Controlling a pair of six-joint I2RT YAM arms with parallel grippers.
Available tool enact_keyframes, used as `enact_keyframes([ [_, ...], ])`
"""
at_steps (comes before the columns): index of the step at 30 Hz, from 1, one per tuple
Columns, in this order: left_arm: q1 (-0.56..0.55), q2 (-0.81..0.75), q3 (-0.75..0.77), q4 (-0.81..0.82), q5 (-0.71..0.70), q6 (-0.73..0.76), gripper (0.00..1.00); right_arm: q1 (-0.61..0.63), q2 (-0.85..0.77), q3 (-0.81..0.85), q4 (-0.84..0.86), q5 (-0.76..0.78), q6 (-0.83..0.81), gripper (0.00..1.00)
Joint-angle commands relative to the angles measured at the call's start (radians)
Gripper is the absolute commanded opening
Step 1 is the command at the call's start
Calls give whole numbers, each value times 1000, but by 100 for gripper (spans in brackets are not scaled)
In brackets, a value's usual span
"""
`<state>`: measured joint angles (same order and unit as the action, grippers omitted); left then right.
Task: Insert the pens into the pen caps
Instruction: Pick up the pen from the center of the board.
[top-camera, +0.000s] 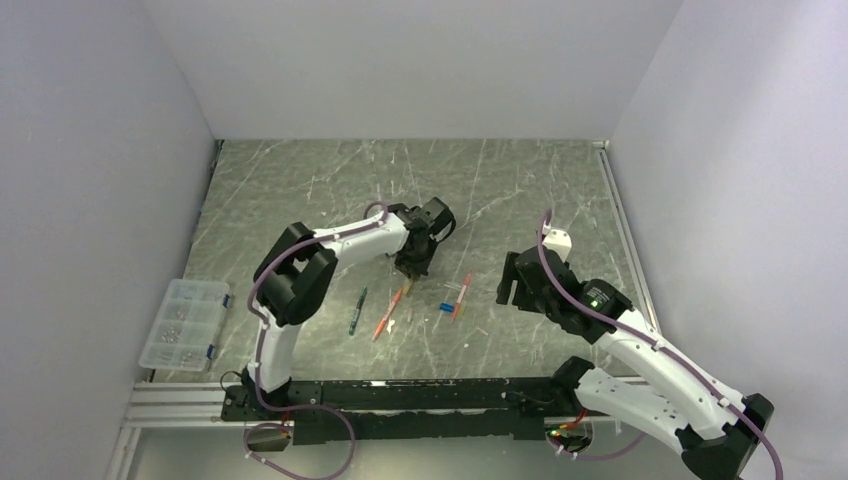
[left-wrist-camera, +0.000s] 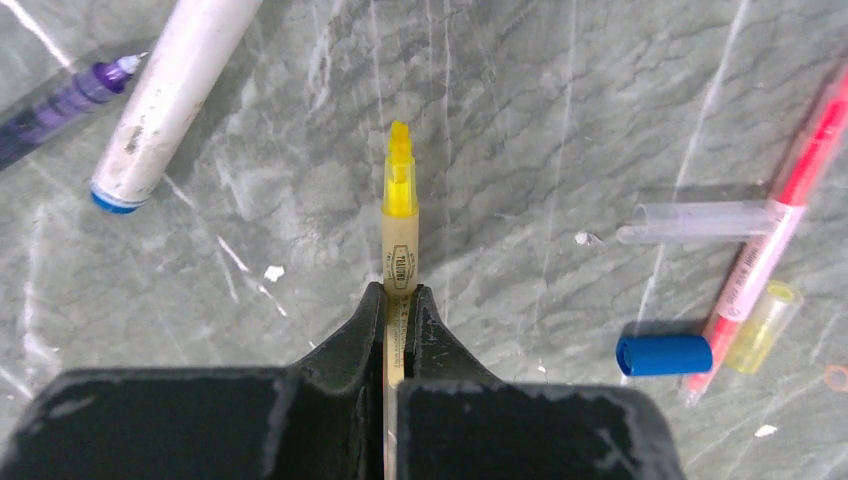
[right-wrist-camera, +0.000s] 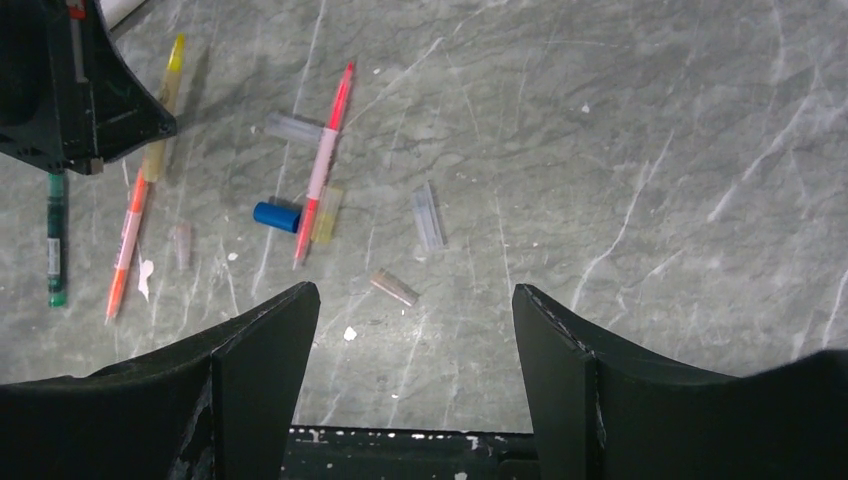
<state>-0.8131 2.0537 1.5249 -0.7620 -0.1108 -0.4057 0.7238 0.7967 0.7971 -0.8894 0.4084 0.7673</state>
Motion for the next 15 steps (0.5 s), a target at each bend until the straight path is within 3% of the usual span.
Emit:
enact_keyframes([
  [1, -2, -116, 7, -16, 0, 11, 0, -1, 2, 20, 17, -51, -8, 75],
  [5, -3, -184, -10, -8, 32, 7, 0, -1, 52, 6, 45, -93, -16, 73],
  [8, -3, -239, -33, -17, 34, 5, 0, -1, 112, 1, 71, -132, -23, 66],
  [15, -3, -384, -101, -50, 16, 8, 0, 0, 206, -12, 156, -203, -10, 59],
])
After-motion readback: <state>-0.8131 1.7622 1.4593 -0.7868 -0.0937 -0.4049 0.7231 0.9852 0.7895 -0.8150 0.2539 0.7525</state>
